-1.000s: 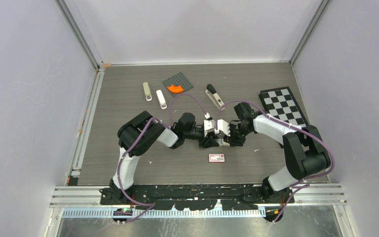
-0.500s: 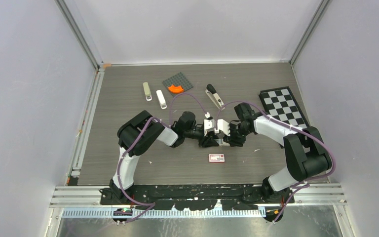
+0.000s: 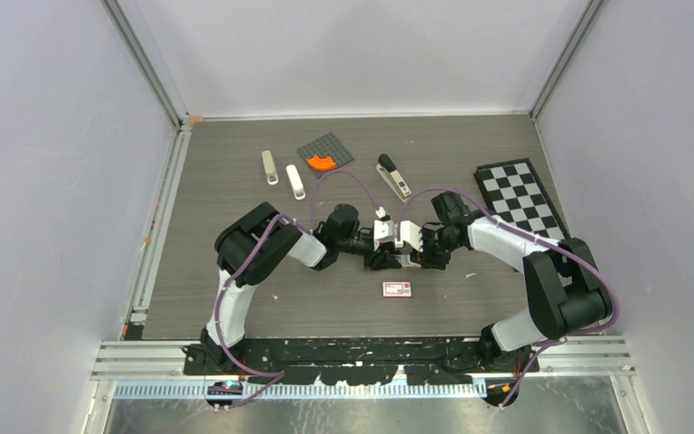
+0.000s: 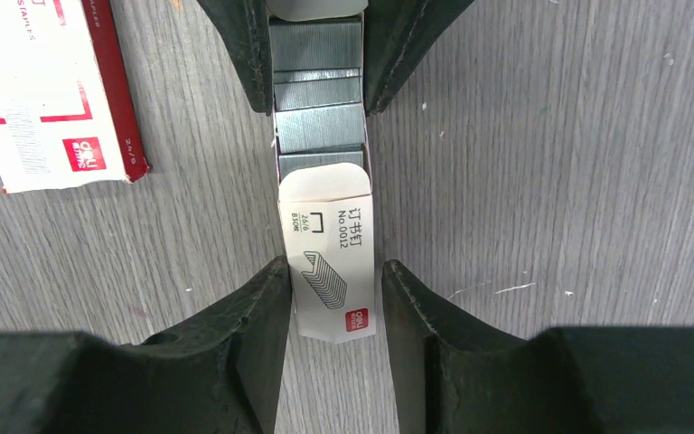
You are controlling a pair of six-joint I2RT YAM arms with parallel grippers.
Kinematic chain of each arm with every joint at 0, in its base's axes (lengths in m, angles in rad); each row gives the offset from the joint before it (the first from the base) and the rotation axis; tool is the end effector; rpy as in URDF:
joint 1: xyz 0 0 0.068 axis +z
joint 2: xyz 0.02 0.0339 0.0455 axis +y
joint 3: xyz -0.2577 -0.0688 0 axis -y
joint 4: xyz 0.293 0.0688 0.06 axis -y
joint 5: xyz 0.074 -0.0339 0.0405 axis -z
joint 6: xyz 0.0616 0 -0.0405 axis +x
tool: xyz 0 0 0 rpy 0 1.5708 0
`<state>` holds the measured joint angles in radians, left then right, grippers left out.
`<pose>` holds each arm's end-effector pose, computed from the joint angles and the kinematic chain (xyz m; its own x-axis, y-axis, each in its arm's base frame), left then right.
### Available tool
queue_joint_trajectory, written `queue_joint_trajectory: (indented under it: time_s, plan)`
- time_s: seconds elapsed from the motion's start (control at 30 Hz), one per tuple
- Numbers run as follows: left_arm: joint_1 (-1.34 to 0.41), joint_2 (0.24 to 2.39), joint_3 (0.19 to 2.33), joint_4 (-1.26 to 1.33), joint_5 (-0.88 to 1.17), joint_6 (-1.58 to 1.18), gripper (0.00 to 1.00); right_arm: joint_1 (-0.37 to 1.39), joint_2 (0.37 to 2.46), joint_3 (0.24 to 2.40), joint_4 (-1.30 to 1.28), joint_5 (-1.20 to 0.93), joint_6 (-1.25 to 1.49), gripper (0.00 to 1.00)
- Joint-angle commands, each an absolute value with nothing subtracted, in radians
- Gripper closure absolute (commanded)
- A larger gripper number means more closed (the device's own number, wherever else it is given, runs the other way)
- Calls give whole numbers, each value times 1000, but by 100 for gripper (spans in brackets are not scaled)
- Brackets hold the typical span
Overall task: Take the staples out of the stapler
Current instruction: Close the staple box at the center of the board.
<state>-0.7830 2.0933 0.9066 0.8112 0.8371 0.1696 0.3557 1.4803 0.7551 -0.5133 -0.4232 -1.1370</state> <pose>0.2663 -0.3296 0.0454 -0.0938 0.2528 -0.9629 0.9922 -0.0563 -0.1114 0.2708 0.1276 0.0977 0.0296 -0.8716 -0.4894 -0.9903 0.0409 -0.1328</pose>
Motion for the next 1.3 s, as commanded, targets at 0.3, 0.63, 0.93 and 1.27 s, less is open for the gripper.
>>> queue_joint_trajectory:
  time_s: [0.3,0.63,0.93,1.27]
  plan:
    - [-802,2138,926,692,867,158,64,365,1476,719,-469,-460,-1260,52]
    - [-802,2148,941,663,884,162,64,365,1491,714,-417,-409,-1221,52]
    - [-802,2152,952,641,884,166,65,364,1509,718,-402,-370,-1209,53]
    - [-802,2159,970,611,872,163,65,366,1479,709,-486,-483,-1296,52]
